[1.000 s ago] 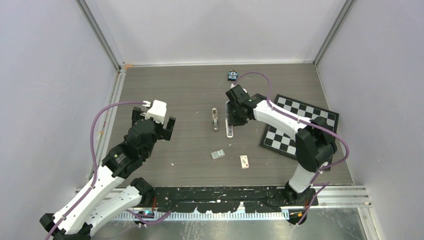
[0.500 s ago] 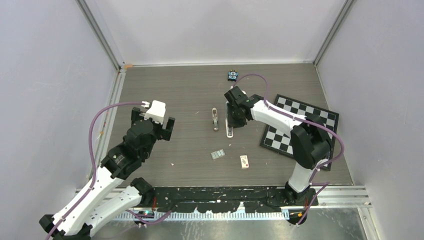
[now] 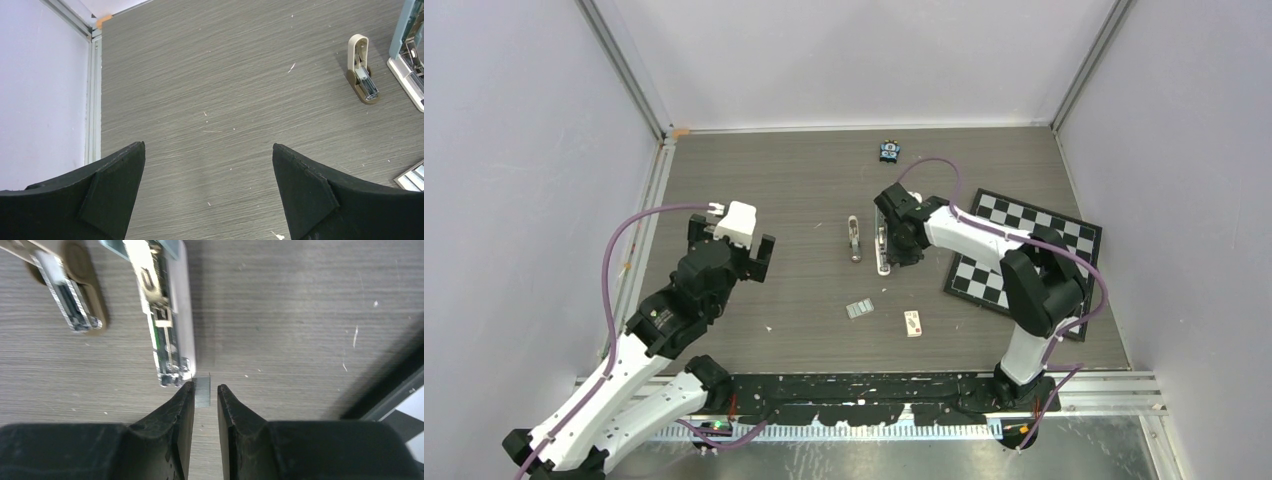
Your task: Load the staples into the stapler
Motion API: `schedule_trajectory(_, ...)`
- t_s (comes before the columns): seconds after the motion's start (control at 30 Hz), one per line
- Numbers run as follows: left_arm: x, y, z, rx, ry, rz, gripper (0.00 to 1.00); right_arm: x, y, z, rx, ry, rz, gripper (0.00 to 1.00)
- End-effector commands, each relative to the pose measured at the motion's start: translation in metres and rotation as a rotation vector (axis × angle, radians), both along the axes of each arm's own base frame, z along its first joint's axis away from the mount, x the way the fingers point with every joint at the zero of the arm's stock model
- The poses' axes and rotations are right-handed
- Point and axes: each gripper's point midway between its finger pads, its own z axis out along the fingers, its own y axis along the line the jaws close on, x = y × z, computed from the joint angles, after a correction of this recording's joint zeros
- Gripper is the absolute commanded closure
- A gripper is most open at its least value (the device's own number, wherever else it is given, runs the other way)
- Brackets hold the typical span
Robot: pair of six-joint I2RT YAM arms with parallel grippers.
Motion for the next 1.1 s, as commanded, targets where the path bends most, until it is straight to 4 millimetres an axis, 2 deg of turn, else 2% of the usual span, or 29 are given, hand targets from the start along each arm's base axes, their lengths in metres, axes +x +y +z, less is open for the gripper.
schedule_trajectory(0.0, -0.001, -0.003, 0.019, -0.067, -0.058, -0.007, 0.0, -0.004, -0.014, 0.013, -0.019, -0.034, -0.042, 0.71)
schedule_trajectory(0.27, 0.001, -0.002, 0.012, -0.073, 0.002, 0.037, 0.0, -0.011, -0.012, 0.027, 0.0, -0.047, -0.022, 0.71)
schedule_trajectory(0.4, 0.002, -0.008, 0.0, -0.095, 0.092, 0.07, 0.0, -0.016, -0.001, 0.032, 0.006, -0.059, 0.004, 0.71)
schedule_trajectory(0.53, 0.0, -0.015, -0.018, -0.14, 0.202, 0.077, 0.0, -0.02, 0.02, 0.037, 0.03, -0.077, 0.041, 0.71)
schedule_trajectory(0.67, -0.005, -0.007, -0.04, -0.256, 0.312, 0.112, 0.0, -0.025, 0.044, 0.037, 0.071, -0.074, 0.09, 0.71)
schedule_trajectory(0.77, -0.002, 0.013, -0.051, -0.365, 0.354, 0.194, 0.0, -0.028, 0.05, 0.035, 0.08, -0.068, 0.111, 0.71)
schedule_trajectory(0.87, 0.002, 0.024, -0.061, -0.462, 0.393, 0.244, 0.0, -0.032, 0.058, 0.031, 0.093, -0.062, 0.132, 0.71)
schedule_trajectory(1.0, 0.004, 0.019, -0.07, -0.499, 0.444, 0.244, 0.0, -0.03, 0.06, 0.03, 0.07, -0.053, 0.151, 0.71)
schedule_trajectory(1.07, 0.003, 0.02, -0.074, -0.484, 0.448, 0.239, 0.0, -0.029, 0.062, 0.038, 0.078, -0.063, 0.148, 0.71)
